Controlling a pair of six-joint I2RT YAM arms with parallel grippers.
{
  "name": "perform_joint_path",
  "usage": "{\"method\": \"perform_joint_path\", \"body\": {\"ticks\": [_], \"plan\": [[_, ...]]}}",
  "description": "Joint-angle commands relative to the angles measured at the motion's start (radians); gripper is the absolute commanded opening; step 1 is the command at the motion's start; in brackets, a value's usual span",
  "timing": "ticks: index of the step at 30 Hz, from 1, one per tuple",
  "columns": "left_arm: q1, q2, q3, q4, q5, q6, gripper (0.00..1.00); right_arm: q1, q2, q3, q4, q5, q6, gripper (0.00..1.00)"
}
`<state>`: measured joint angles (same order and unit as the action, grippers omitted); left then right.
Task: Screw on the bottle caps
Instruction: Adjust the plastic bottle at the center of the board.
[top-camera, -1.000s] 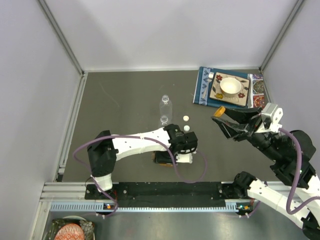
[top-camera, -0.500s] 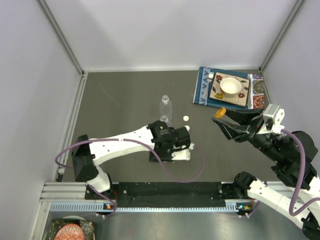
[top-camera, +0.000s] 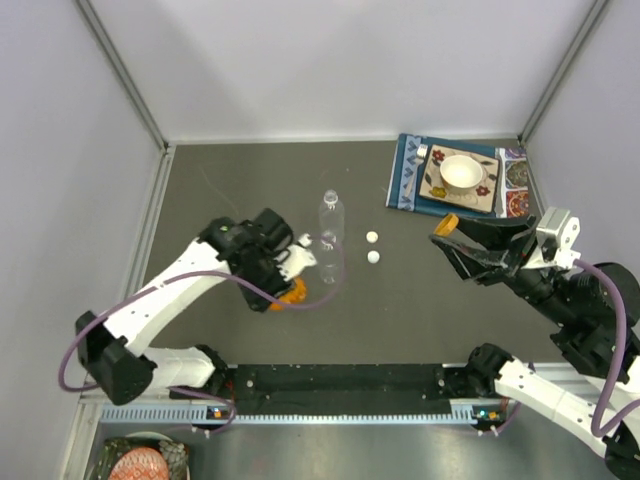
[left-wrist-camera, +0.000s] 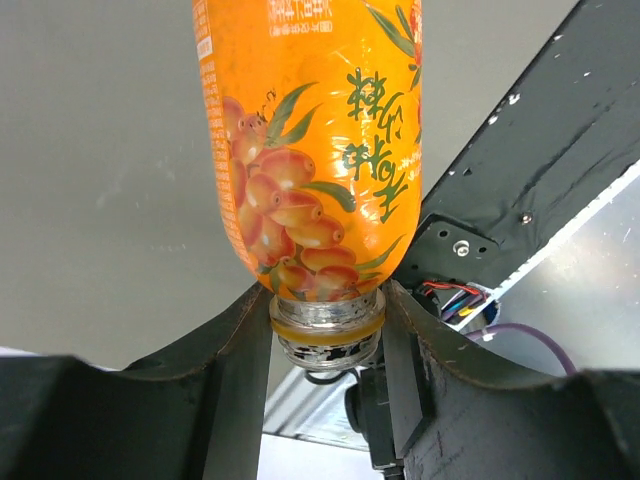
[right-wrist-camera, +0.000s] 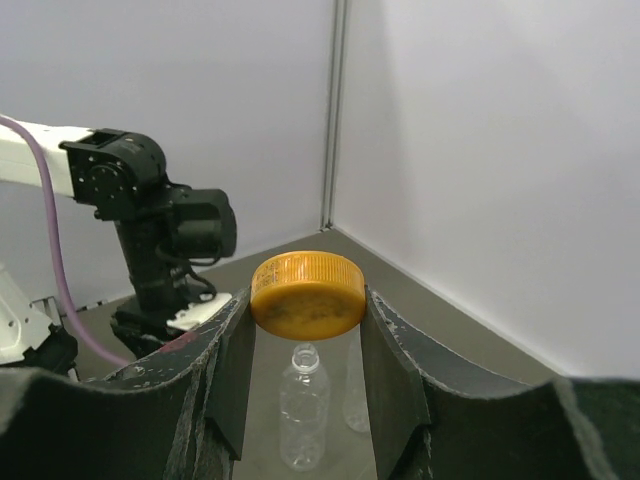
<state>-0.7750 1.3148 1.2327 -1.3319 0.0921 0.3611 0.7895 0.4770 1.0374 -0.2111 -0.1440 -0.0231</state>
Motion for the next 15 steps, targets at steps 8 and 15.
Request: {"method": "perform_joint_path", "body": {"ticks": [8, 15], "plan": [[0.362, -0.022, -0.24, 0.193, 0.026, 0.051, 0.0, 0.008, 0.012, 0.049, 0.009, 0.006, -0.003, 0.37], [0.529, 0.24, -0.167, 0.339, 0.159, 0.102, 0.0, 0.008, 0.023, 0.049, 0.004, 0.011, -0.006, 0.38]]}}
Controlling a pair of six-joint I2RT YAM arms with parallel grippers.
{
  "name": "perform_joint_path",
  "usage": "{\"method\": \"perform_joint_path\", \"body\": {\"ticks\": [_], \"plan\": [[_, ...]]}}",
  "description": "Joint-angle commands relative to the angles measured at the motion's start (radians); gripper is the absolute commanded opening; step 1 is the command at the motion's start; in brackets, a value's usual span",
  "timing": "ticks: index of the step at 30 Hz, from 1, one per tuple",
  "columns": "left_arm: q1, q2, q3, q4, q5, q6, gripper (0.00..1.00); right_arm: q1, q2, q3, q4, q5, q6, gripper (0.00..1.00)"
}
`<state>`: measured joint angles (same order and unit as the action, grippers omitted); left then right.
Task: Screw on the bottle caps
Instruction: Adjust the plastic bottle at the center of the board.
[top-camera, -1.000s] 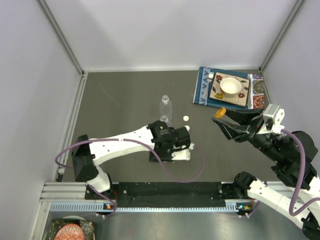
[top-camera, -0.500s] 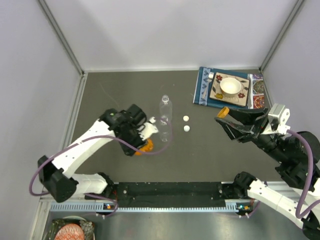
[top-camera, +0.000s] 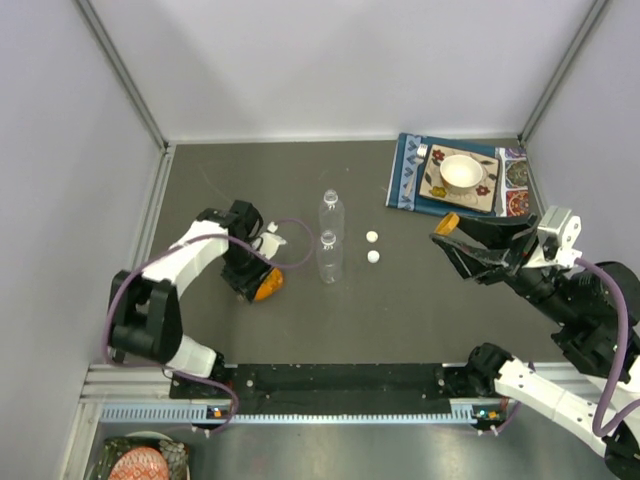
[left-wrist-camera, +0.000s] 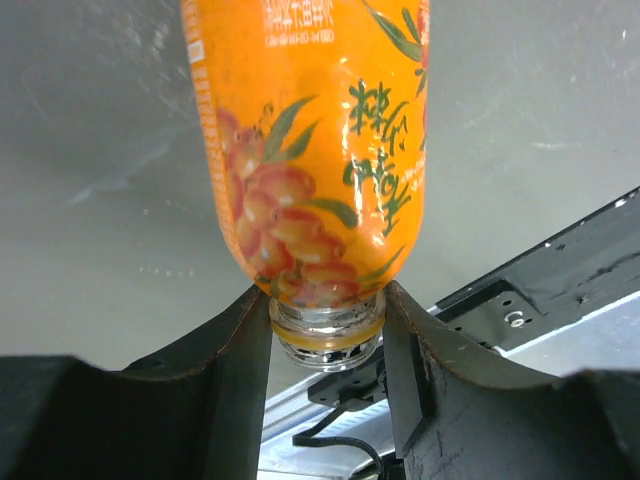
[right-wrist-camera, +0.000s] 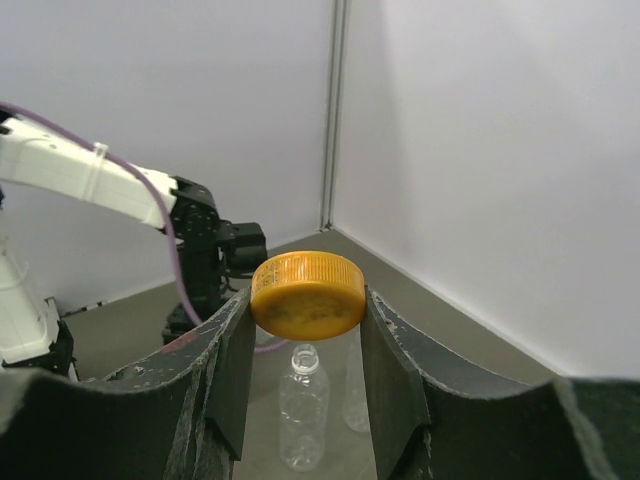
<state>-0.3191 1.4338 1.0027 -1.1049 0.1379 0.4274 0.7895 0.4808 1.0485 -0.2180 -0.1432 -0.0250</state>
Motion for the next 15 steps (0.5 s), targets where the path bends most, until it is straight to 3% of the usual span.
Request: {"method": "perform_joint_path", "body": {"ticks": [1, 6, 10, 12, 15], "plan": [[0.09, 0.152, 0.095, 0.114, 0.133, 0.028, 0.0, 0.008, 0.019, 0.035, 0.009, 0.01, -0.007, 0.38], [0.193, 0.278, 0.142, 0.204, 0.193, -0.064, 0.0, 0.008, 0.022, 0.024, 0.011, 0.017, -0.015, 0.38], [0.218, 0.281, 0.125, 0.25, 0.226, -0.11, 0.02, 0.008, 0.027, 0.019, 0.009, 0.021, -0.021, 0.38], [0.215, 0.269, 0.1, 0.251, 0.242, -0.098, 0.07, 0.01, 0.03, 0.019, 0.011, 0.024, -0.023, 0.38], [0.215, 0.254, 0.061, 0.238, 0.244, -0.066, 0.3, 0.008, 0.038, 0.019, 0.011, 0.024, -0.029, 0.38]]}}
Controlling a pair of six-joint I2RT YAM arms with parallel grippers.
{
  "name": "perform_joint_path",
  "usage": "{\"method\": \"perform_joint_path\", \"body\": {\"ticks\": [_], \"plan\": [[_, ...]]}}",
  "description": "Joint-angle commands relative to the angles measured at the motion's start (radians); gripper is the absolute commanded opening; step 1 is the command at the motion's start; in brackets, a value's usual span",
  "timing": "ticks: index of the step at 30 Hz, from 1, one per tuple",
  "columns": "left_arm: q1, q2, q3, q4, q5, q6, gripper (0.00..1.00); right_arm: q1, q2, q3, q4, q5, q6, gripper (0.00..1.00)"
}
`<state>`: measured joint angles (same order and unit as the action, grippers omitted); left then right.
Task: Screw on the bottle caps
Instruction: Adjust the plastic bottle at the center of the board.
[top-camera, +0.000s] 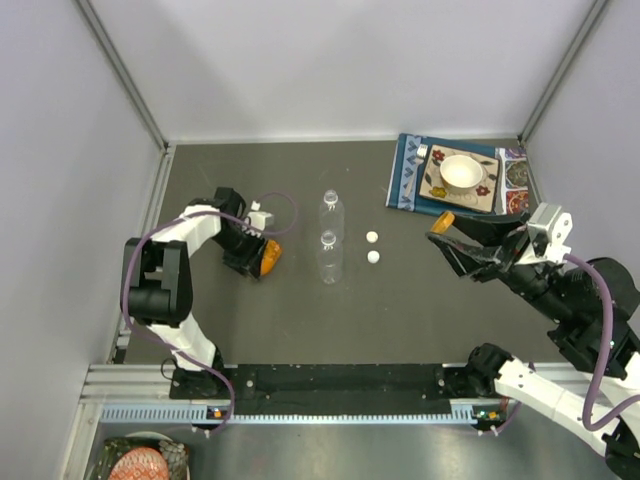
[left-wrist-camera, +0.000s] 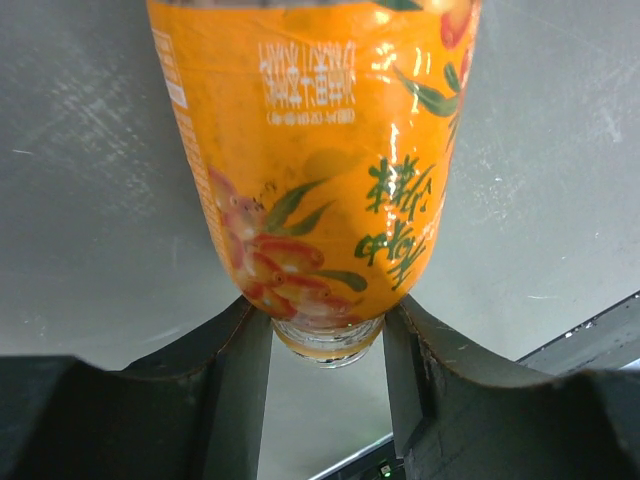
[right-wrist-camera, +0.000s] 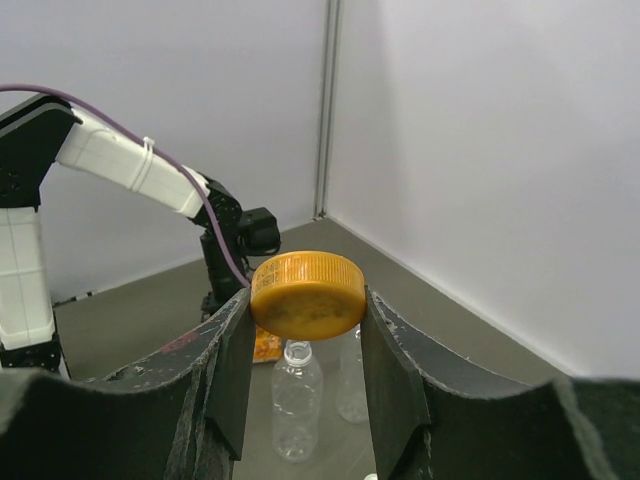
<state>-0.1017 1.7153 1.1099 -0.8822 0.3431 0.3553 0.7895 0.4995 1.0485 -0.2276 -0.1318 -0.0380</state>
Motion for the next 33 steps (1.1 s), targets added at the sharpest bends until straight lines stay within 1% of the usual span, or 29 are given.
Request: {"method": "perform_joint_path", "body": {"ticks": [1, 4, 5, 6, 7, 8, 10, 11, 16, 21, 27, 33], "plan": [[-0.004, -0.032, -0.056, 0.012, 0.033, 0.017, 0.41, 0.007, 0.022, 0.019, 0.024, 0.012, -0.017, 0.38], [-0.003, -0.077, -0.084, 0.003, 0.033, 0.05, 0.57, 0.008, 0.027, 0.019, 0.025, 0.011, -0.017, 0.39], [-0.001, -0.101, -0.087, 0.0, 0.048, 0.06, 0.69, 0.008, 0.028, 0.018, 0.025, 0.009, -0.016, 0.39], [-0.001, -0.112, -0.09, -0.006, 0.057, 0.063, 0.75, 0.008, 0.03, 0.018, 0.025, 0.008, -0.014, 0.39], [-0.001, -0.12, -0.09, -0.026, 0.063, 0.068, 0.77, 0.008, 0.03, 0.018, 0.027, 0.006, -0.014, 0.39], [-0.001, -0.134, -0.09, -0.035, 0.08, 0.076, 0.86, 0.008, 0.034, 0.016, 0.027, 0.006, -0.014, 0.39], [-0.001, -0.146, -0.091, -0.06, 0.094, 0.082, 0.9, 0.01, 0.036, 0.015, 0.027, 0.004, -0.011, 0.39], [-0.001, -0.157, -0.097, -0.064, 0.111, 0.094, 0.98, 0.008, 0.036, 0.015, 0.027, 0.004, -0.01, 0.4], [-0.004, -0.166, -0.099, -0.086, 0.158, 0.132, 0.99, 0.008, 0.037, 0.016, 0.028, 0.004, -0.005, 0.4], [-0.003, -0.143, -0.068, -0.165, 0.275, 0.221, 0.96, 0.01, 0.037, 0.018, 0.028, 0.006, 0.0, 0.4], [0.0, -0.118, -0.035, -0.227, 0.274, 0.28, 0.93, 0.008, 0.037, 0.019, 0.025, 0.006, 0.001, 0.4], [-0.001, -0.186, 0.01, -0.314, 0.312, 0.343, 0.94, 0.01, 0.037, 0.01, 0.025, 0.006, -0.002, 0.4]]}}
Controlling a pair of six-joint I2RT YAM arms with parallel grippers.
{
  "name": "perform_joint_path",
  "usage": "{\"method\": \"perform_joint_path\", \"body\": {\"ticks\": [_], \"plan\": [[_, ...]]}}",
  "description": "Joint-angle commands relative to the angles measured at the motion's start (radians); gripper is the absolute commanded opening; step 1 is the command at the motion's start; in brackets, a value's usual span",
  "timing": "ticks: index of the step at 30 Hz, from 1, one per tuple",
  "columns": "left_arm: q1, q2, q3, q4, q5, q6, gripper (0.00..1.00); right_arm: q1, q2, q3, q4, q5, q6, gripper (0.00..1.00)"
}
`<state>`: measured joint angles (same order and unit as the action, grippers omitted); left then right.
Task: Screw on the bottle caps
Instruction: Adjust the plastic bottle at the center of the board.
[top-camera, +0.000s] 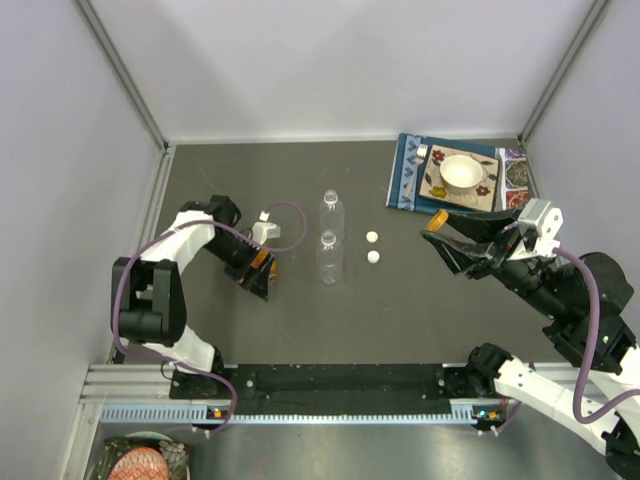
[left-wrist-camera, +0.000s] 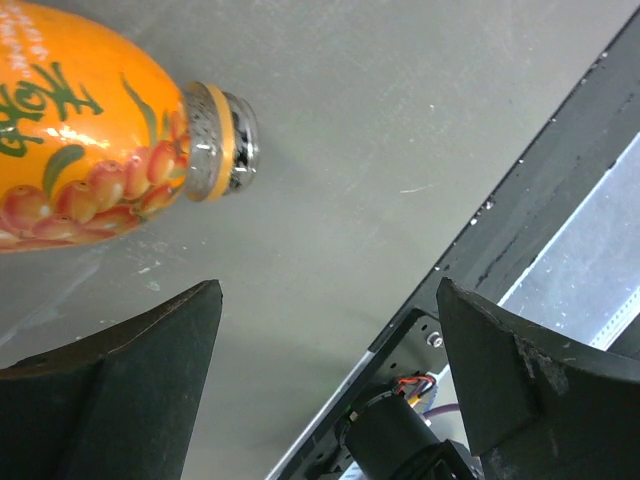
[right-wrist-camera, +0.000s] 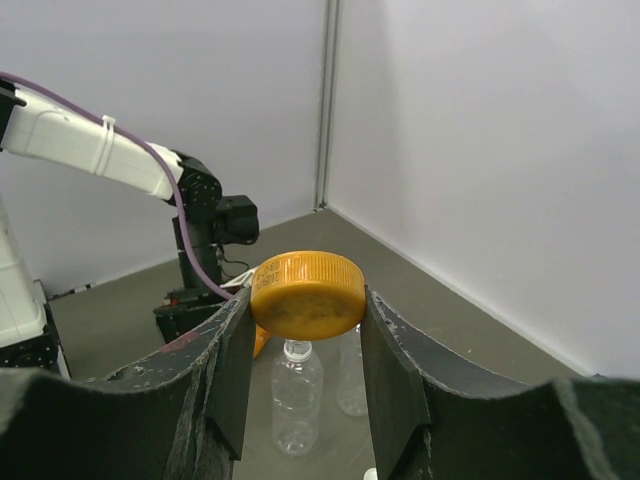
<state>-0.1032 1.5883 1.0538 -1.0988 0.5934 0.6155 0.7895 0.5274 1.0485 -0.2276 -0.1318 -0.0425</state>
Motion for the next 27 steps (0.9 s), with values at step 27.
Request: {"method": "perform_joint_path", "body": {"ticks": [27], "plan": [[-0.024, -0.731, -0.483, 0.634, -0.089, 0.915, 0.98, 0.008, 0.026, 0.031, 0.03, -0.02, 0.029, 0.41]]}}
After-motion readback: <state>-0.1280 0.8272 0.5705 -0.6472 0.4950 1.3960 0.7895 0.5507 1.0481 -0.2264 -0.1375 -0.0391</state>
